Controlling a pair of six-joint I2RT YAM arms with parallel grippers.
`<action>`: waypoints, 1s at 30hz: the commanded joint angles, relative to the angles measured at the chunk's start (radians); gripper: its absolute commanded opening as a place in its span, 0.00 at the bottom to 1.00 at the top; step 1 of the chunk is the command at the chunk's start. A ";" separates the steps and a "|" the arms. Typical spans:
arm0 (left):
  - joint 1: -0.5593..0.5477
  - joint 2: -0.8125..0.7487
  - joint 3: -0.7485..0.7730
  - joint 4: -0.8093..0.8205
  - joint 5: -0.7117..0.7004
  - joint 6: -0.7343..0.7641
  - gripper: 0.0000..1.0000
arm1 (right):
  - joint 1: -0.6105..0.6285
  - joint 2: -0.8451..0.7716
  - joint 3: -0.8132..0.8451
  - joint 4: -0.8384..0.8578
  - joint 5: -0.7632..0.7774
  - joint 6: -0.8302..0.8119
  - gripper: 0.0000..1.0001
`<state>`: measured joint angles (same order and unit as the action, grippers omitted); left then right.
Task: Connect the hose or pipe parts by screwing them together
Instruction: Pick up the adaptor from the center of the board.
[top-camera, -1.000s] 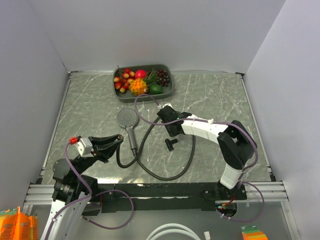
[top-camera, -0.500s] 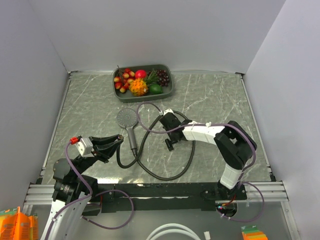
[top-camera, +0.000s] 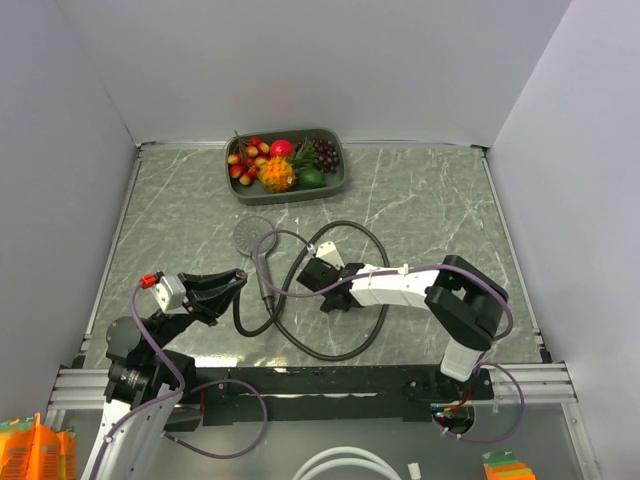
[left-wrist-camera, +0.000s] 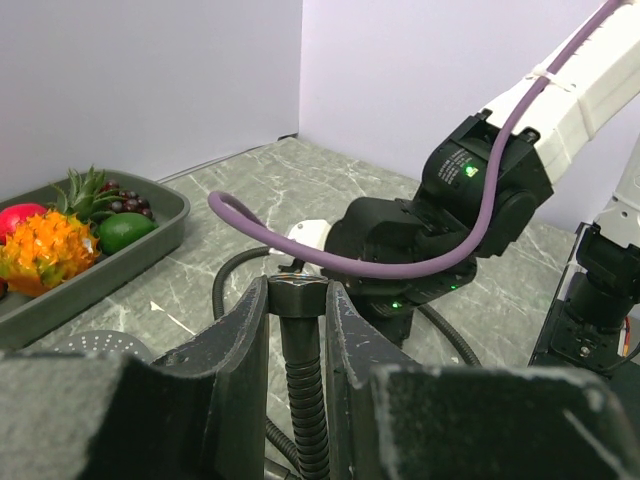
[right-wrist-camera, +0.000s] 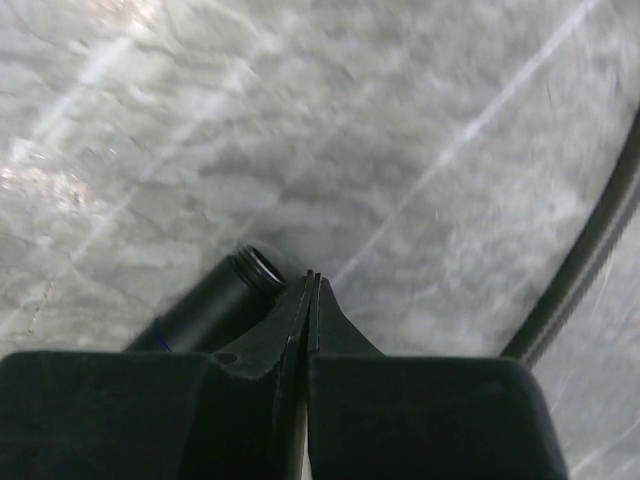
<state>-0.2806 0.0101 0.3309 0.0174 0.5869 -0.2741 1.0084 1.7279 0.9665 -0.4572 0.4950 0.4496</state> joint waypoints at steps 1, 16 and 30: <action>0.004 -0.111 0.003 0.021 0.007 0.013 0.01 | 0.032 -0.037 -0.037 -0.228 -0.036 0.213 0.02; 0.004 -0.105 0.046 -0.014 -0.029 0.000 0.01 | 0.048 -0.324 0.018 -0.064 -0.266 -0.357 0.69; 0.004 -0.078 0.083 -0.092 0.243 0.061 0.01 | 0.021 0.067 0.268 -0.213 -0.333 -0.664 0.68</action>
<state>-0.2806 0.0101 0.3683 -0.0612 0.7231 -0.2474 1.0405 1.7374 1.1229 -0.5892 0.1268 -0.1020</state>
